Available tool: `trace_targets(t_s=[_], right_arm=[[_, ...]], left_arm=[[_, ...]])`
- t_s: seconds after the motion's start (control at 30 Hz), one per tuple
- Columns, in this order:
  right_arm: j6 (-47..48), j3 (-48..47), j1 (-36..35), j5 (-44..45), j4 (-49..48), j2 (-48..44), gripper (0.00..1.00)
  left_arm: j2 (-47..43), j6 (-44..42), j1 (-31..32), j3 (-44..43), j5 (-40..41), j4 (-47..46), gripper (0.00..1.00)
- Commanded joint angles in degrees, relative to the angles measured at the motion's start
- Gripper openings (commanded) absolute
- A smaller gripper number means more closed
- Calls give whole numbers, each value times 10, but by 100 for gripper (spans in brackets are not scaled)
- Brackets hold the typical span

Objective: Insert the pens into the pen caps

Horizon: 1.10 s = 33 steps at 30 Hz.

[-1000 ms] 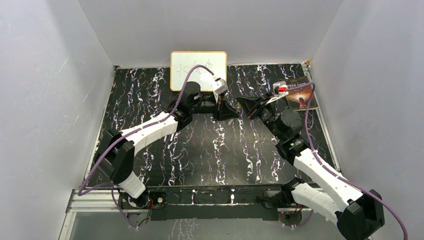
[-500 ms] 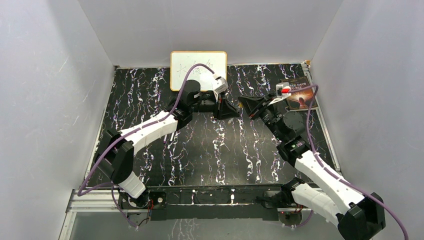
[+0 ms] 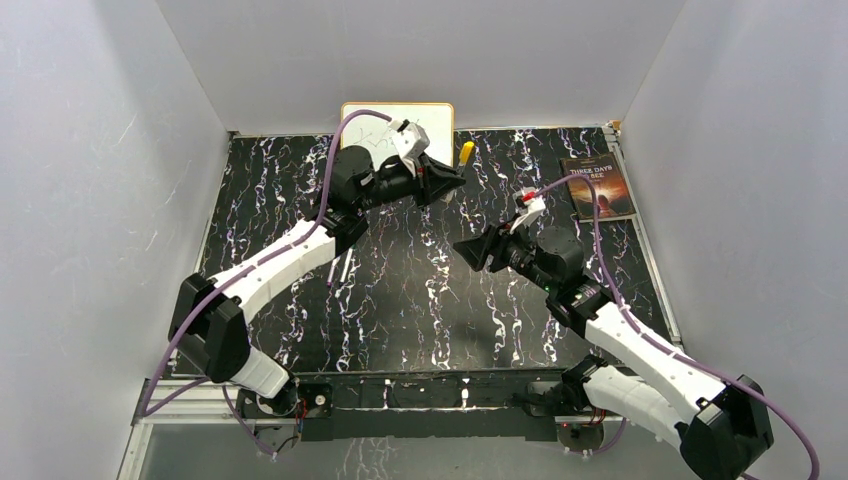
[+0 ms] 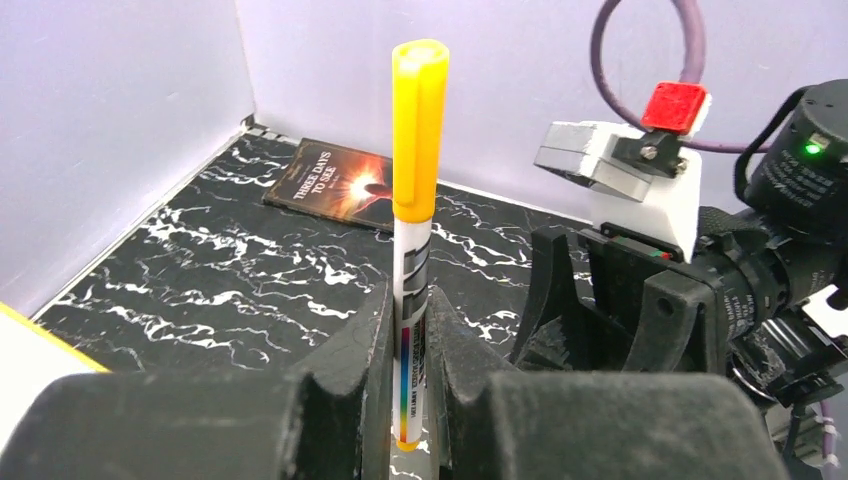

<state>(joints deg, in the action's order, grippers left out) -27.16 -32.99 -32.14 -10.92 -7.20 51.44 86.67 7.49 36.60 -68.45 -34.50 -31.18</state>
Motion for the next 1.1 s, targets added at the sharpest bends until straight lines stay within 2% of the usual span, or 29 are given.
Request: trace_targets(t_s=[0.0,0.37,0.47,0.57,0.63,0.7,0.93,1.07], right_arm=[[1,6,0,6,-12,-31,54],[11,29,0,28,16,-54,54],[11,36,0,25,11,-52,54],[9,39,0,19,8,-46,54],[8,40,0,16,7,-43,54],[7,44,0,14,5,-42,54],[7,47,0,5,3,-30,54],[5,47,0,5,1,-30,54]], left_arm=[[-31,-39,1,-8,64,73,0],[-3,1,-12,-2,310,445,0],[1,30,-43,25,327,485,0],[7,60,-88,51,307,498,0],[23,52,-105,51,298,521,0],[66,18,-121,23,342,583,0],[99,11,-154,54,386,575,4],[103,30,-154,72,360,570,5]])
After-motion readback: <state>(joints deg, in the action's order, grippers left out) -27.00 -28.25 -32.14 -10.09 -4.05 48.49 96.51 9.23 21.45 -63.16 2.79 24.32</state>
